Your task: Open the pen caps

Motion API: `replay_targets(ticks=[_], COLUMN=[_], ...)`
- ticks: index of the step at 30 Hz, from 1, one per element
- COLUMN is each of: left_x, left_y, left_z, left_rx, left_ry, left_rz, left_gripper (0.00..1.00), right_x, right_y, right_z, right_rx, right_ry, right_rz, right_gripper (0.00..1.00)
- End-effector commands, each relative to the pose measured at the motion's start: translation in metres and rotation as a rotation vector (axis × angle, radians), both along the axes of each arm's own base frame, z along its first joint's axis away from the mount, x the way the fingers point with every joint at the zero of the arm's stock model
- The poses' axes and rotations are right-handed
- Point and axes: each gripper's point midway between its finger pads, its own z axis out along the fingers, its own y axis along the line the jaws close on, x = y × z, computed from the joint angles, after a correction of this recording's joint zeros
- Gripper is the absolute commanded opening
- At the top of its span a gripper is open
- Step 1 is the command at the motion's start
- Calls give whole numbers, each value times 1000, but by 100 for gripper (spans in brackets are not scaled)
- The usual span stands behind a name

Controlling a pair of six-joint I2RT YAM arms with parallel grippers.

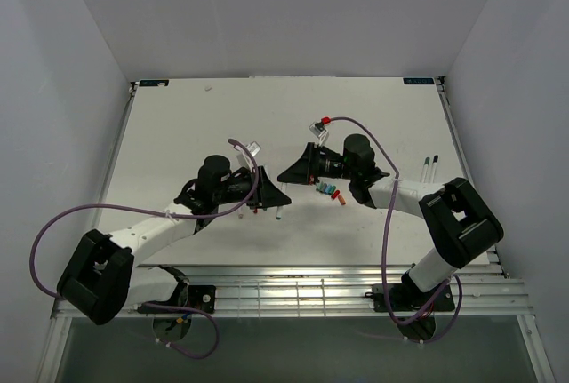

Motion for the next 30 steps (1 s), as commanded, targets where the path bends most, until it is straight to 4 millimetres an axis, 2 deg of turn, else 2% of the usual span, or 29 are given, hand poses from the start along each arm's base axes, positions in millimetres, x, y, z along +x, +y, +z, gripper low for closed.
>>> replay_targets(ticks=[1, 2, 5, 7, 8, 9, 12, 14, 15, 16, 17, 18, 19, 21, 25, 27, 29, 30], left_x=[-8, -8, -6, -3, -3, -2, 6, 21, 21, 25, 26, 33, 36, 37, 34, 29, 37, 37], left_y=[-6, -6, -6, -6, -6, -6, -3, -2, 3, 5, 2, 13, 17, 20, 19, 27, 47, 62], left_z=[16, 16, 17, 16, 14, 11, 1, 0, -9, -11, -6, -16, -17, -18, -11, -19, -22, -31], left_rx=[-60, -64, -66, -61, -50, -39, 43, 112, 184, 229, 264, 354, 390, 428, 388, 428, 495, 558], left_ry=[-31, -29, -14, -19, -16, -11, -19, -53, -54, -69, -94, -104, -108, -118, -139, -110, -112, -104], left_rz=[-54, -55, -42, -25, -17, -6, 64, 151, 169, 202, 215, 282, 310, 332, 322, 336, 436, 479], left_gripper=[41, 30, 10, 3, 1, 0, 0, 0, 0, 0, 0, 0, 0, 0, 0, 0, 0, 0], right_x=[-7, -7, 2, 17, 18, 29, 57, 62, 66, 74, 72, 79, 79, 80, 78, 80, 85, 88], right_y=[1, 2, 2, 3, 0, 1, -4, -4, -17, -13, -9, -12, -17, -11, -8, -16, -28, -42], right_z=[22, 21, 15, 5, -14, -10, -22, -30, -46, -32, -37, -37, -42, -39, -40, -43, -42, -45], right_rx=[59, 57, 7, -67, -160, -199, -386, -482, -607, -629, -673, -712, -764, -783, -763, -779, -783, -799], right_ry=[-76, -75, -84, -89, -27, -83, -106, -111, -83, -133, -142, -156, -153, -182, -193, -193, -193, -195], right_rz=[33, 33, -4, -74, -94, -115, -265, -298, -361, -377, -377, -419, -430, -426, -415, -424, -444, -454], right_gripper=[8, 8, 8, 8, 8, 8, 8, 8, 8, 8, 8, 8, 8, 8, 8, 8, 8, 8])
